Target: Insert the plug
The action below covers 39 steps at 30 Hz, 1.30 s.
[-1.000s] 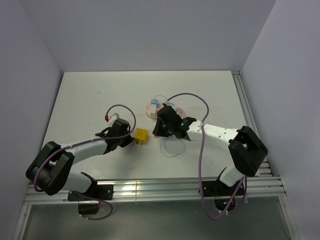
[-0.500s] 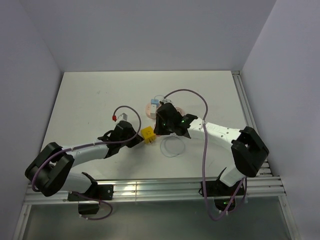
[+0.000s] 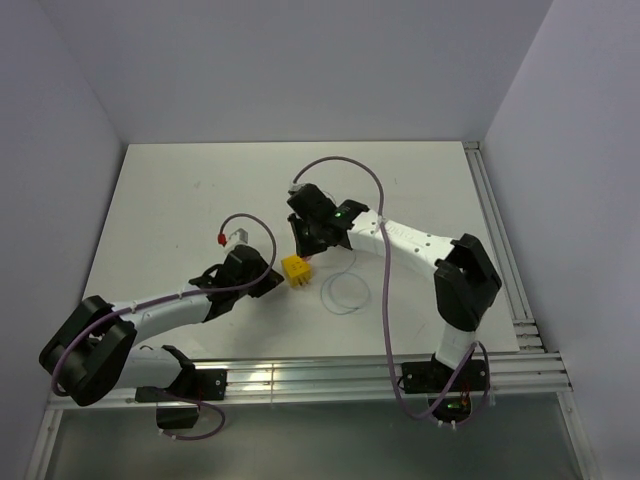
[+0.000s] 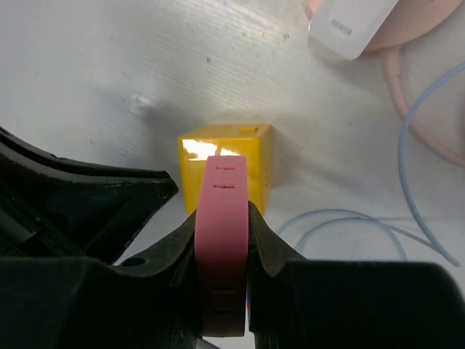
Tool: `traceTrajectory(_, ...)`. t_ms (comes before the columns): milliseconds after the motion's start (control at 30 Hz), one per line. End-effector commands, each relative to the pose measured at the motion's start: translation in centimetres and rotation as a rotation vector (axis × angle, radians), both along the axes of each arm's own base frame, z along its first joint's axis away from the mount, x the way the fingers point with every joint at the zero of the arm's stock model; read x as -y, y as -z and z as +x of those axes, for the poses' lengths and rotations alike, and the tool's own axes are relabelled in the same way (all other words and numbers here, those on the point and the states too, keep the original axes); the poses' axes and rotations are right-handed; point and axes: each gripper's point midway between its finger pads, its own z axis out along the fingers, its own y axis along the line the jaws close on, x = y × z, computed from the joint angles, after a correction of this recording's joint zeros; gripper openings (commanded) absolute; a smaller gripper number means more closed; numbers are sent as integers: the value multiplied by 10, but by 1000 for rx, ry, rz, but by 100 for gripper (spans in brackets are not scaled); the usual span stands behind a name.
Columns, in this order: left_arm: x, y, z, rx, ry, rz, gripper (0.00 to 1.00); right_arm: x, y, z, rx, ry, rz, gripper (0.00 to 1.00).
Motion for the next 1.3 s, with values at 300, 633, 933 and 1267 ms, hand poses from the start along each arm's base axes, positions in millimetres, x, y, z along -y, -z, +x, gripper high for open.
traceTrajectory(300,-5,-10,5,49,-27,1,38,-17,3,-16,-13,-23,-159,0)
traceTrajectory(633,2,-6,9,44,-10,1,32,-19,13,-18,-5,-8,-244,0)
traceTrajectory(933,2,-7,10,50,-10,1,34,-16,20,-19,-16,-10,-270,0)
traceTrajectory(1267,2,-8,10,50,-10,-1,34,-23,21,-19,-20,-28,-259,0)
